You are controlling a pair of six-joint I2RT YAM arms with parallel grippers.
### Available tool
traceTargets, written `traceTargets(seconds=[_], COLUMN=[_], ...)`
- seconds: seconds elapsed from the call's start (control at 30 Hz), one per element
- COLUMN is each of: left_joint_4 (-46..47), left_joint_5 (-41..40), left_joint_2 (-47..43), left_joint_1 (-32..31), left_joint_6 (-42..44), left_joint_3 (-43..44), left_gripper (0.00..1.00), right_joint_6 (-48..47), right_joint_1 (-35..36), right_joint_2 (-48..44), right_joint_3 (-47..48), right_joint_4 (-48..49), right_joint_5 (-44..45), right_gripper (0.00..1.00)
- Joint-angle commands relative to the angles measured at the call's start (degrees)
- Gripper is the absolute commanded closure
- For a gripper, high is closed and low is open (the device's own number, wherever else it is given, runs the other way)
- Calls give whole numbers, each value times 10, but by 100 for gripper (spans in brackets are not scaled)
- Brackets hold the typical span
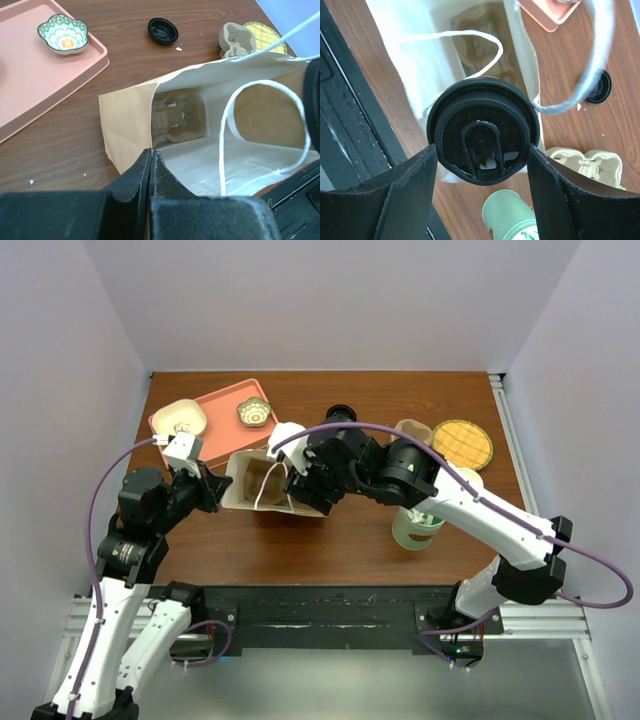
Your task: Pack the takeout coffee
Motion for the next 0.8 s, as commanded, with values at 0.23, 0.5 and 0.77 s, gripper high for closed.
traceTargets(seconds=[0.23,0.5,0.77], left_joint_4=[40,38,44], left_joint_5=[2,-10,4], left_joint_2=[-20,-20,-22], left_joint_1=[-2,-2,-2], left_joint_6=[27,45,49], left_joint_3=[-6,-3,-4], left_gripper=[100,100,100], right_joint_6=[-37,-30,-37], right_joint_1=[11,9,7], right_joint_2=[23,55,73], right_joint_3=[-23,0,-15], right_joint_4=[55,53,69], right_joint_5=[93,160,135], right_gripper=[53,52,52])
